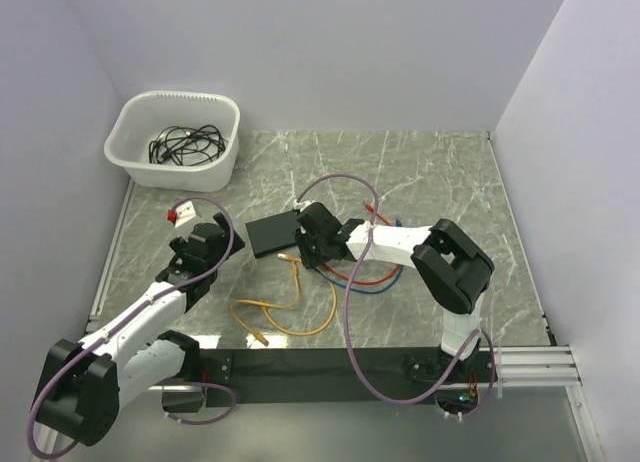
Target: Insert the plug into the switch port
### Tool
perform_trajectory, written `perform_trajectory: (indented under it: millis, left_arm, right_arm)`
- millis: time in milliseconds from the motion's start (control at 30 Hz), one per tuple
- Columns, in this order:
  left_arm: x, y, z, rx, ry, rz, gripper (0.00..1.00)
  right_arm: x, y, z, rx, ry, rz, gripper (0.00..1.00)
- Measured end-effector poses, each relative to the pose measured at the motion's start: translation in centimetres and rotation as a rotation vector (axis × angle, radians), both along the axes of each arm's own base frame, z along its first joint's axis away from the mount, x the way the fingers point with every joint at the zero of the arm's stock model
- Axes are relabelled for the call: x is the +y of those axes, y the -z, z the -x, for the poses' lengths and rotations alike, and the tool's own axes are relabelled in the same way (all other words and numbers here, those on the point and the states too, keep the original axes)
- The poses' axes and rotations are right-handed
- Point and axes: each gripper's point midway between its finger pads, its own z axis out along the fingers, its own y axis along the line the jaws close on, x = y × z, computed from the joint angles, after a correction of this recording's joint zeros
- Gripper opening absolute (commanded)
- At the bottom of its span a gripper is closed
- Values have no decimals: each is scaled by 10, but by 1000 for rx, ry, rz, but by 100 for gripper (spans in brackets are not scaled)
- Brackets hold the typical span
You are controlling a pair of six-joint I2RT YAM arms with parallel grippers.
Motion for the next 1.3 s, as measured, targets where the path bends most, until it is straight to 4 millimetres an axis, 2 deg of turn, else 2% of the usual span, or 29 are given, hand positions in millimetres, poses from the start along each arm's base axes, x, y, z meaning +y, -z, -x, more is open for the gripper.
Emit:
perform_trajectory:
  millis: [133, 267, 433, 667, 900, 1067, 1167, 1300]
  left_arm:
    - [-2, 5, 0, 16, 9, 0, 99]
    - [-3, 5, -1, 17, 10, 2, 99]
    - [-3, 7, -1, 20, 11, 0, 99]
    - [-4, 12, -1, 36, 18, -3, 99]
    - [-6, 15, -1, 51, 31, -8, 96]
    - [-11, 16, -5, 72, 46, -3, 96]
    - [-16, 10, -12, 63, 58, 9, 99]
    - [-24, -5, -31, 36, 75, 29, 99]
  right_arm:
    - [0, 1, -2, -4, 6, 7, 31]
    - [-1, 2, -3, -8, 11, 16, 14]
    - [-2, 2, -4, -11, 11, 19, 0]
    - [-5, -10, -1, -23, 11, 6, 0]
    - [-13, -57, 3, -95, 22, -66, 0]
    - [-18, -80, -10, -154, 69, -70, 0]
    - [-23, -85, -19, -166, 95, -59, 0]
    - [-29, -81, -36, -167, 145, -31, 0]
